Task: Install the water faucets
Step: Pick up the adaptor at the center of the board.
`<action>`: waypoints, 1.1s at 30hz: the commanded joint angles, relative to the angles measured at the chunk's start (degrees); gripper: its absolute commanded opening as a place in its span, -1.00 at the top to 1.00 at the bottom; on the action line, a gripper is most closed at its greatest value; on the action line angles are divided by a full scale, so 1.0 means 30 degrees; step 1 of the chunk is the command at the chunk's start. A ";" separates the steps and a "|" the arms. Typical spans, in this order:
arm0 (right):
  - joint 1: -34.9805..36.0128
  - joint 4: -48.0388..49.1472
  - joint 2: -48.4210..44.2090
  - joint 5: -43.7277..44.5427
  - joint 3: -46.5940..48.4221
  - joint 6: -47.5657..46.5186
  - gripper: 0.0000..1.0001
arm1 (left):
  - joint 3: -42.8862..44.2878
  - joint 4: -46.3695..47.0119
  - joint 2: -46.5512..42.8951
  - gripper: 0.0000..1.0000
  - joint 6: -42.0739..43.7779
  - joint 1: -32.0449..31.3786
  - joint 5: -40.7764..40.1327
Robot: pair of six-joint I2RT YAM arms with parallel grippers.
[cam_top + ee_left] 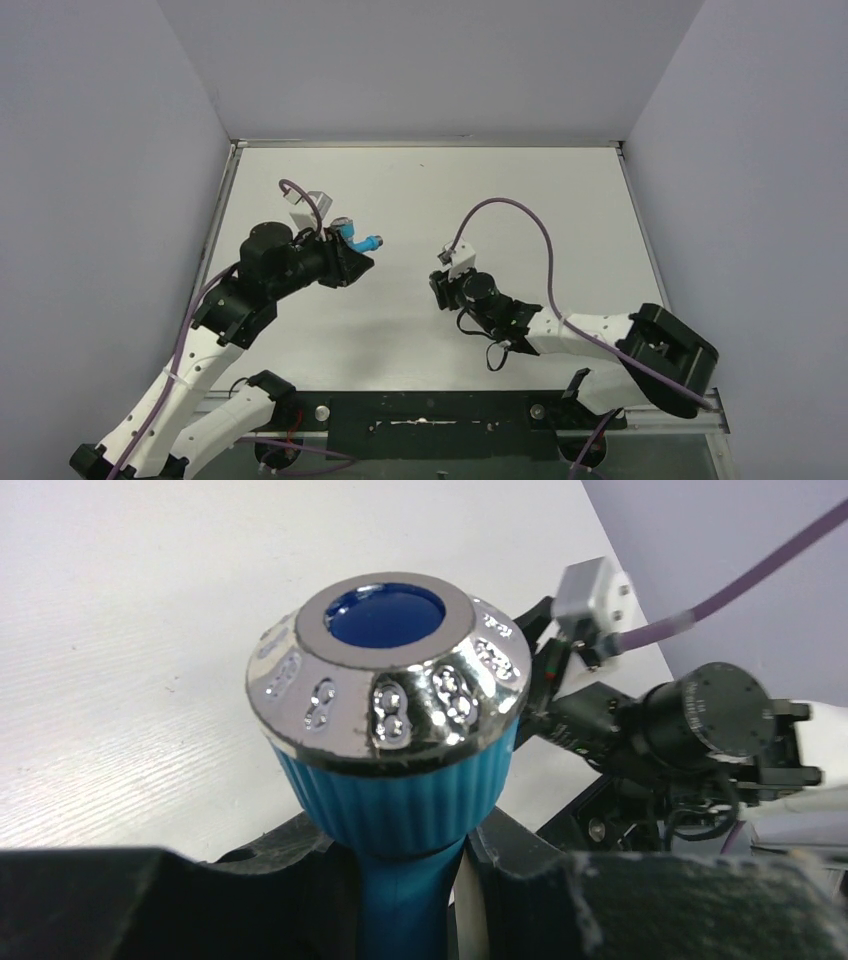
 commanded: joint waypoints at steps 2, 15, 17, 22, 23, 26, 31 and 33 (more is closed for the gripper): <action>-0.0615 -0.7830 -0.3849 0.0241 0.2821 0.0925 1.00 | -0.0245 0.0752 -0.1195 1.00 -0.0034 -0.0039 -0.0949; -0.1459 -1.4599 -0.9499 -0.8392 0.7254 0.1585 1.00 | -0.0050 0.2048 -0.2088 1.00 -0.0097 0.0046 0.2896; -0.1404 -1.4773 -0.9536 -1.0246 0.8083 0.0727 1.00 | -0.0133 0.3168 -0.2662 1.00 -0.0311 0.0045 0.3797; -0.0942 -1.6321 -0.9119 -1.2947 1.0741 -0.2017 1.00 | 0.1138 0.3154 -0.2742 1.00 0.0623 0.0045 0.6028; -0.0956 -1.6439 -0.9032 -1.3421 1.1176 -0.2449 1.00 | 0.1342 0.3176 -0.2706 1.00 0.0685 0.0045 0.6494; -0.0948 -1.6808 -0.8689 -1.4761 1.2623 -0.3792 1.00 | 0.1897 0.3431 -0.2589 1.00 0.0980 0.0045 0.7943; -0.0875 -1.8136 -0.8032 -1.5609 1.5429 -0.4978 1.00 | 0.2851 0.4039 -0.2605 1.00 0.1624 0.0045 1.0048; -0.0904 -1.8772 -0.7709 -1.5680 1.6390 -0.5438 1.00 | 0.3331 0.4085 -0.2393 1.00 0.2037 0.0045 1.0717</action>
